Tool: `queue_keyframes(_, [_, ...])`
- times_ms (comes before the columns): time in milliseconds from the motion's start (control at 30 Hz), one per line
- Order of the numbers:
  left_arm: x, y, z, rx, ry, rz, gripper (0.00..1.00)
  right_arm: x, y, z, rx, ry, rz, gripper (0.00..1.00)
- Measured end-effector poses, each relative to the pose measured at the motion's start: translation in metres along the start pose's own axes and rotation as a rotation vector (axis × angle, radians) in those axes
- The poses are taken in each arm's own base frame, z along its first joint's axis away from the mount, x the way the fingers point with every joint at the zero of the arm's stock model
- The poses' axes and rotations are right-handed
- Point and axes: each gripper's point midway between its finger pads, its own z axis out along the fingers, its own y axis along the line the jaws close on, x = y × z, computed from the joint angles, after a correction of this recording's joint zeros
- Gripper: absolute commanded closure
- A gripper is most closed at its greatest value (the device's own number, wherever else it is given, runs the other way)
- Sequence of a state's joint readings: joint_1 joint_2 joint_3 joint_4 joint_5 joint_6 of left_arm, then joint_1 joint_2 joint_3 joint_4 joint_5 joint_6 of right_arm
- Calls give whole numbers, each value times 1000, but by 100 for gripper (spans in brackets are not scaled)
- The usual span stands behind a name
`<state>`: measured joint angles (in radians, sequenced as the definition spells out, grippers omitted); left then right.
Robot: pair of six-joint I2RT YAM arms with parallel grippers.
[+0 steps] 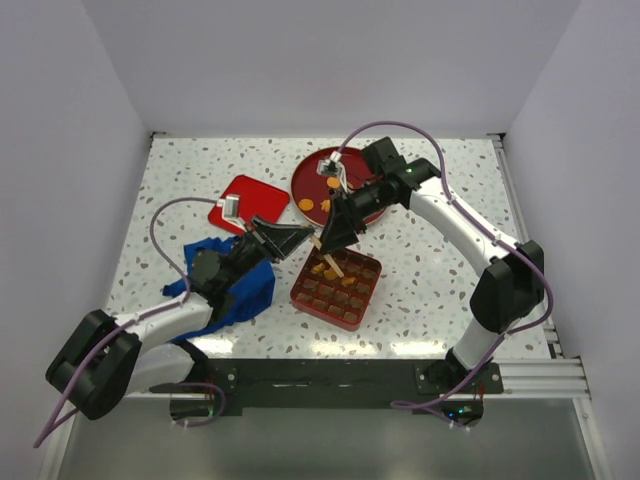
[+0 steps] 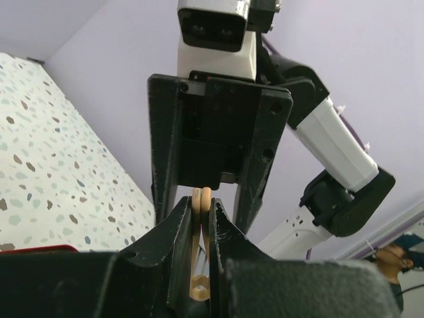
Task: Pack the cookies
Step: Pass from the right arm to the left, then pass from the left arm to the right
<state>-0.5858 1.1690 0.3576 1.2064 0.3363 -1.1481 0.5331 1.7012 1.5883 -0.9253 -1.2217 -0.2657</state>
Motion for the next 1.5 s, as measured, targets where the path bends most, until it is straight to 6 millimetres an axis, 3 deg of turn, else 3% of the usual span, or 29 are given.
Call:
queue_keyframes(300, [-58, -17, -6, -26, -285, -27, 100, -41, -9, 8, -2, -132, 232, 12])
queue_keyframes(500, [-106, -24, -12, -110, -509, -79, 100, -77, -6, 6, 2, -234, 342, 9])
queue_keyframes(633, [-126, -17, -18, -186, -630, -157, 100, -97, -5, 4, 6, -302, 391, 8])
queue_keyframes(733, [-134, -4, -17, -256, -697, -206, 100, -112, -4, 3, -2, -358, 419, 9])
queue_keyframes(1000, [-131, 12, -4, -345, -787, -260, 100, -146, 1, -1, -21, -491, 482, 16])
queue_keyframes(1500, [-145, 14, -13, -394, -924, -260, 100, -146, -24, 3, -4, -567, 682, 39])
